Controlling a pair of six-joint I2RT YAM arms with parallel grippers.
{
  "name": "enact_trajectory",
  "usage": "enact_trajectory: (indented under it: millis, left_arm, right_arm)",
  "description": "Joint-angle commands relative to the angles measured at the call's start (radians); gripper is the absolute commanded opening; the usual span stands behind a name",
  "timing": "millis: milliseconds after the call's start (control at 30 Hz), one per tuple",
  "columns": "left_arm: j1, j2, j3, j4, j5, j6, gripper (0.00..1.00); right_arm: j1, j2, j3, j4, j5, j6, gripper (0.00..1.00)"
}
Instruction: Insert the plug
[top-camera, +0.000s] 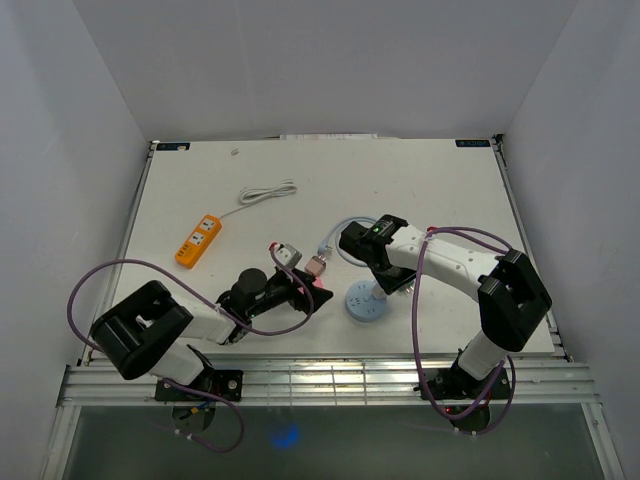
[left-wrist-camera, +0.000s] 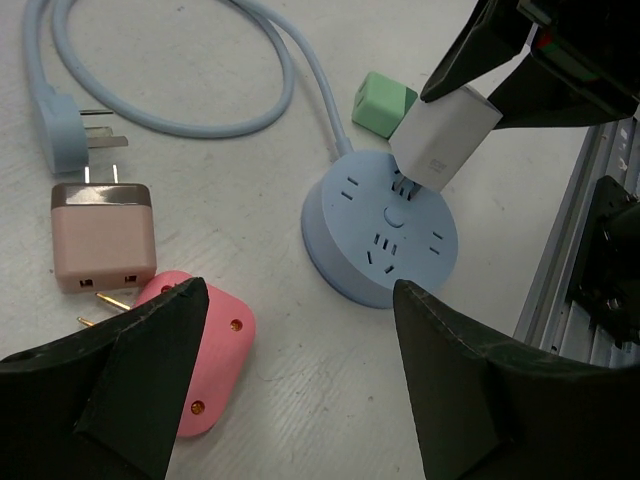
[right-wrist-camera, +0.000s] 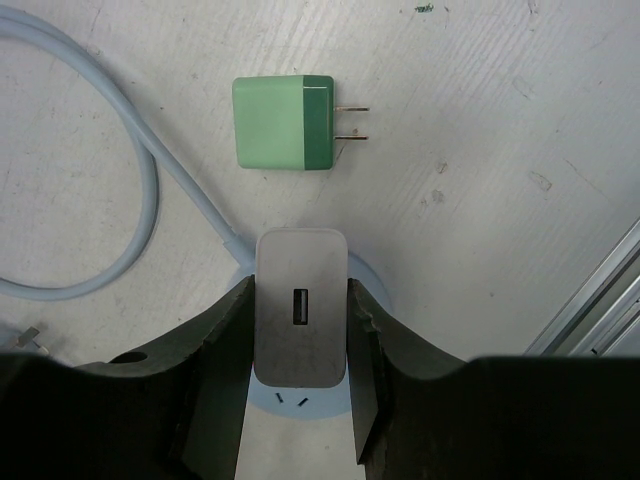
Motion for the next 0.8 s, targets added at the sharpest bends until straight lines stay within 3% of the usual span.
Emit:
enact_trajectory:
  millis: [0,400,767]
  left_arm:
    - [-0.024,0.005,0.036,-0.05,0.017,-0.004,0.85]
    - [-0.077,0.132,0.081,-0.081,-0.025,-0.044,0.81]
    - [-0.157,0.21,0.085,0.003,-0.117,-0.068,0.79]
  right_arm:
    - [0.009,-0.011,0.036,-0.064,0.066,0.251,0.08]
    - [0.01,0.002,0.041,-0.064,0.065,0.236,0.08]
    - [0.009,-0.016,0.009,-0.062,0.042,0.245,0.08]
